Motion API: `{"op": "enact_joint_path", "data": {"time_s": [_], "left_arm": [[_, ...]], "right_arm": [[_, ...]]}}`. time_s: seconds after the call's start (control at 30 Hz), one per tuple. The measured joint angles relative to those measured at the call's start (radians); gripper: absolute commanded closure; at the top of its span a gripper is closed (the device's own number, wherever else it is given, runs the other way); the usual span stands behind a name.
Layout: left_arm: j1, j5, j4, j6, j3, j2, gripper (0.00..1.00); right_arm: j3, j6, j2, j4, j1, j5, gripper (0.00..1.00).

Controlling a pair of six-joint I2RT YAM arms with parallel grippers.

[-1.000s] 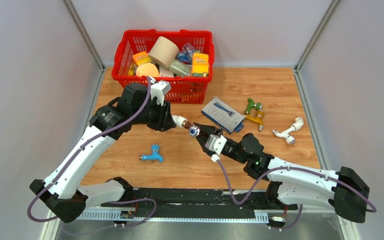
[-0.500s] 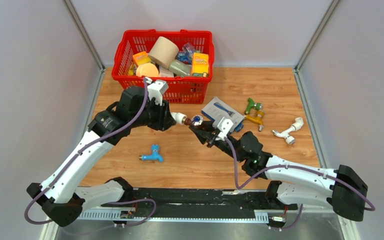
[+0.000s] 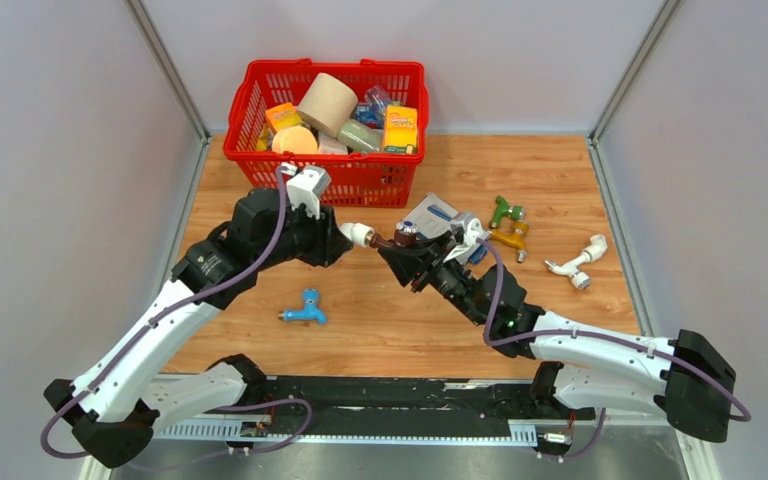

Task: Install the water faucets

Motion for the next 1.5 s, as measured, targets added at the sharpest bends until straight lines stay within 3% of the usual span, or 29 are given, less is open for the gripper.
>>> {"op": "enact_joint_path", "data": {"time_s": [0.53,0.87,1.27,1.3,1.33,1.5], "left_arm": [[-0.089,-0.134,0.245,0.038,-0.216,-0.145,1.00],[-0.131,-0.196,0.528,0.127,-0.432,-0.275,1.00],[-0.171,-0.219,0.940,0.314,-0.729,-0.417,0.99],[-0.173,-0.219,0.967,0.330,-0.749,-0.430,0.97],[-0.174,-0.218,0.988,0.341,-0.767,-0.441,0.86],[-0.181,-0.220,1.024,0.373,-0.800,-0.470,0.57]], "right_arm": [[0.003,0.504,-0.012,-0.065,0.001,0.087,1.00],[0.003,0.821,-0.014,-0.106,-0.012,0.108,1.00],[0.000,1.032,-0.015,-0.132,-0.021,0.087,1.00],[-0.001,1.046,-0.013,-0.132,-0.024,0.079,1.00],[-0.001,1.053,-0.011,-0.131,-0.025,0.072,1.00],[-0.005,1.069,-0.007,-0.126,-0.034,0.047,1.00]]}}
